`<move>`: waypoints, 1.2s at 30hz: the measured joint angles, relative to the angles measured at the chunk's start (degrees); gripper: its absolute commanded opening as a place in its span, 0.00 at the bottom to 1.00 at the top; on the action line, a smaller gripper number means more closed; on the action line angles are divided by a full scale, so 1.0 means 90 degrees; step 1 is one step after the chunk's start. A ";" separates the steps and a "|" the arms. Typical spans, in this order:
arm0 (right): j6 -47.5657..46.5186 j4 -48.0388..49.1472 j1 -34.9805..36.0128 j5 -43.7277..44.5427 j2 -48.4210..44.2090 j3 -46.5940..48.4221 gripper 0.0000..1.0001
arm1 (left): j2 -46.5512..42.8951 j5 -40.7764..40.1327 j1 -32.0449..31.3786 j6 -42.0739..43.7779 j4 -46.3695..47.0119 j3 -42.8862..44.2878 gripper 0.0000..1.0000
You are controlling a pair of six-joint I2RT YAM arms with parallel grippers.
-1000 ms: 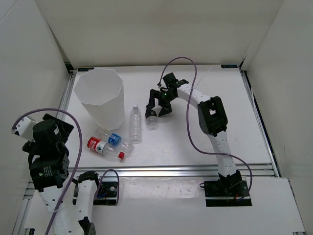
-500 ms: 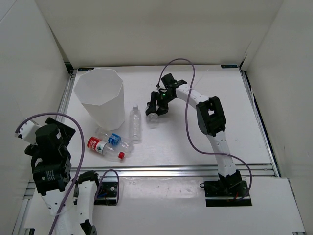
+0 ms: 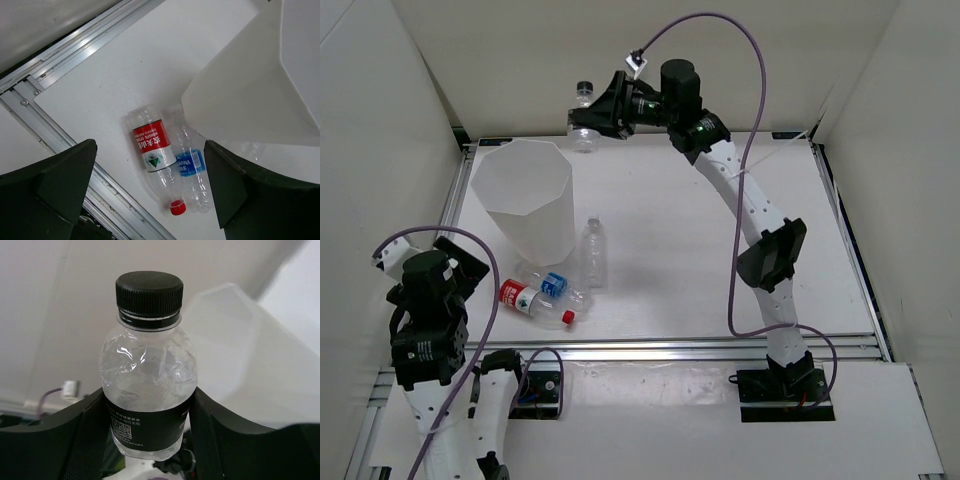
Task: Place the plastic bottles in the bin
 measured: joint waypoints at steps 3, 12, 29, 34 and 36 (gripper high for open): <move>0.0476 0.0653 0.0226 -0.0078 -0.0170 0.0131 0.28 | -0.0022 0.0053 -0.0189 0.0029 -0.0002 0.0000 1.00; 0.0760 0.1015 0.0925 -0.0155 0.0007 0.0168 0.38 | -0.0119 0.0070 -0.0532 0.0170 -0.0019 0.0002 1.00; 0.0651 0.0787 0.1027 -0.0316 0.0250 0.0197 1.00 | -0.0192 0.0053 -0.0656 0.0002 -0.0226 0.0012 1.00; 0.0197 0.0143 0.0962 -0.0226 0.0170 0.0134 1.00 | -0.0219 0.0044 -0.0656 -0.0236 -0.0333 0.0012 1.00; -0.0168 -0.0158 0.0901 0.0063 -0.0206 -0.0457 1.00 | -0.0265 0.0015 -0.0656 -0.0323 -0.0352 0.0017 1.00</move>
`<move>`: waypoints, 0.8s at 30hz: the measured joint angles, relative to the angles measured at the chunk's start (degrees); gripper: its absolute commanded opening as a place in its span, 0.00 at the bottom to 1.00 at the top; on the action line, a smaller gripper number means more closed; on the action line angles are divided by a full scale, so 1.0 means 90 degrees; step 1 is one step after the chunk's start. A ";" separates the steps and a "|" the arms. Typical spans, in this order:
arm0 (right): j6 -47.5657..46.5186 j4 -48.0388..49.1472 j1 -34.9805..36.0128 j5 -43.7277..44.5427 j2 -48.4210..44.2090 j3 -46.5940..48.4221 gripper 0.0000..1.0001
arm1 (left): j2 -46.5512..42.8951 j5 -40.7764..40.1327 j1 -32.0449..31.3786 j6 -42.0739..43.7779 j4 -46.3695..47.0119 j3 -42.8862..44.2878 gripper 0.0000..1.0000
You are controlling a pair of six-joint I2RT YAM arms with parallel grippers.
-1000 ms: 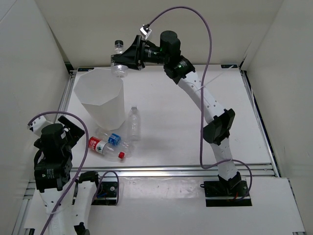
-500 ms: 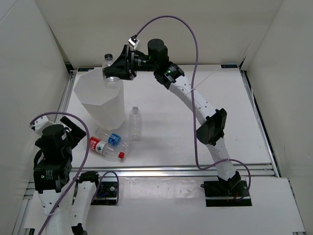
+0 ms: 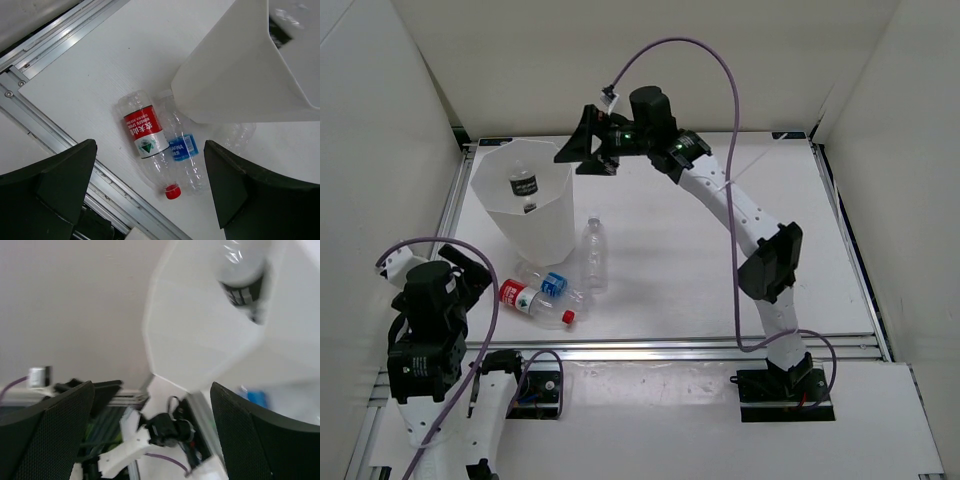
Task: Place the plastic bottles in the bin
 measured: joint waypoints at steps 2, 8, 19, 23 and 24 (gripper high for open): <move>-0.0364 -0.0338 -0.0112 0.0491 -0.0631 -0.0918 1.00 | -0.0061 -0.0066 0.0000 -0.0087 -0.0044 0.0019 1.00; -0.1073 -0.0525 -0.0481 0.1695 -0.2448 -0.3538 1.00 | -0.0325 -0.0406 0.0000 -0.0347 -0.0231 0.0097 1.00; -0.1411 -0.0656 -0.0573 0.1736 -0.1413 -0.5333 1.00 | -0.0459 -0.0670 0.0000 -0.0568 -0.0522 0.0216 1.00; -0.1610 -0.0860 -0.0517 0.1661 -0.0583 -0.4952 1.00 | -0.0597 -0.0670 0.0000 -0.0571 -0.0578 0.0216 1.00; -0.1651 -0.0935 -0.0493 0.1603 -0.0330 -0.4716 1.00 | -0.0629 -0.0668 0.0000 -0.0568 -0.0602 0.0216 1.00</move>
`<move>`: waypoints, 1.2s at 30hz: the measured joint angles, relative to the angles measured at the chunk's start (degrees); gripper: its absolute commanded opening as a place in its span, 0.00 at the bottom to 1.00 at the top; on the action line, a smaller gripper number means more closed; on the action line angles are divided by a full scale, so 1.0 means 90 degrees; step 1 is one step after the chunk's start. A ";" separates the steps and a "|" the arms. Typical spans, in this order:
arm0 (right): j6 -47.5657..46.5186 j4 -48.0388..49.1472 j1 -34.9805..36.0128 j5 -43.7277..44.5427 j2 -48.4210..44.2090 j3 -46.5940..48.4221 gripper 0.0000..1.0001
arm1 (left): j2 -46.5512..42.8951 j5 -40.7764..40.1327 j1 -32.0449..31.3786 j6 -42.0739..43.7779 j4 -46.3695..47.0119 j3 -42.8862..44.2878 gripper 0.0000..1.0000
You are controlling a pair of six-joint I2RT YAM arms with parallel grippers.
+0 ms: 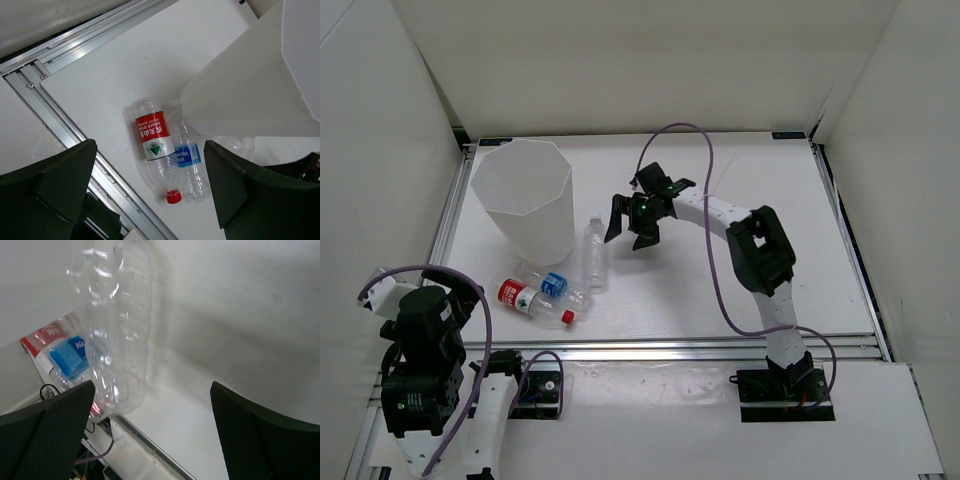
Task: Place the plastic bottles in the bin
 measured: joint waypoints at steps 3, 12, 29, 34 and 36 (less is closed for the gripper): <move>-0.0107 -0.0058 0.0097 -0.0214 0.0658 0.0704 1.00 | -0.0034 0.0005 0.0000 0.0058 -0.0058 0.0000 1.00; -0.0141 -0.0165 0.0447 -0.1008 0.2011 0.2397 1.00 | -0.0034 0.0034 0.0000 0.0345 -0.0097 -0.0002 1.00; -0.0010 -0.0049 0.0044 -0.1887 0.1693 0.1511 0.32 | -0.0090 0.0000 0.0000 0.0384 -0.0092 -0.0102 1.00; -0.0141 -0.0345 -0.0277 -0.1671 0.0578 0.0996 0.31 | -0.0092 0.0002 0.0000 0.0340 -0.0007 -0.0311 1.00; -0.0143 -0.0447 -0.0316 -0.1576 0.0095 0.1214 0.28 | -0.0092 0.0000 0.0000 0.0338 0.0078 -0.0415 1.00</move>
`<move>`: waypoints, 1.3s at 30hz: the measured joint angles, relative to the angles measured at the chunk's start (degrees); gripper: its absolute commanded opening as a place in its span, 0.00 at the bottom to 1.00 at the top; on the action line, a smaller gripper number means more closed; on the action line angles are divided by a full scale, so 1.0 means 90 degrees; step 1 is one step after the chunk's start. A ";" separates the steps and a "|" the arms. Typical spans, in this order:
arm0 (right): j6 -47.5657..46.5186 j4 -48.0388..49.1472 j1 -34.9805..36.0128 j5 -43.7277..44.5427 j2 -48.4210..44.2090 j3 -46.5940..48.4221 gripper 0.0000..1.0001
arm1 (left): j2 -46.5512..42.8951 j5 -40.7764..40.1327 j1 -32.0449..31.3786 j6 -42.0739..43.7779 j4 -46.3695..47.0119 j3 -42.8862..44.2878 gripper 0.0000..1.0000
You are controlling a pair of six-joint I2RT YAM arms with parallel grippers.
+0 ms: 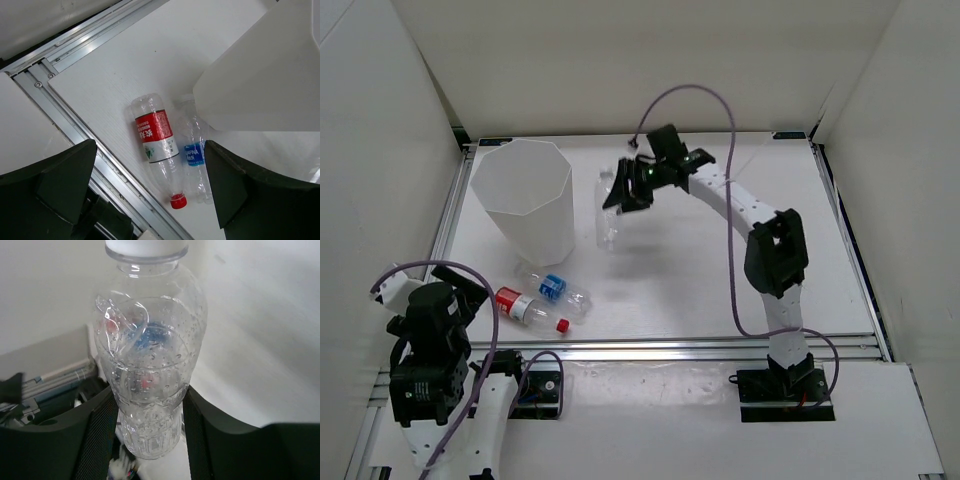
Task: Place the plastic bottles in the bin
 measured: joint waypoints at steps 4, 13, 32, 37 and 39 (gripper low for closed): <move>0.0104 0.0005 0.0085 0.0175 -0.0345 0.1885 0.23 | 0.0000 0.0007 0.0000 0.0000 0.0102 -0.0221 1.00; 0.1362 0.2421 0.0483 0.0867 -0.0423 0.4007 0.29 | 0.0044 0.0265 0.0000 0.0355 0.0236 -0.0330 1.00; -0.0087 0.2101 0.0954 0.2475 0.0172 0.3296 1.00 | 0.0503 0.0714 -0.0342 0.0304 0.0653 -0.0206 1.00; -0.0338 0.1452 0.0542 0.2419 -0.1265 0.2730 1.00 | 0.0134 0.0981 -0.0345 -0.0469 0.1064 -0.0940 1.00; -0.0374 0.1321 0.0338 0.2341 -0.1768 0.2623 1.00 | 0.0090 0.1098 -0.0345 -0.0826 0.1180 -0.1387 1.00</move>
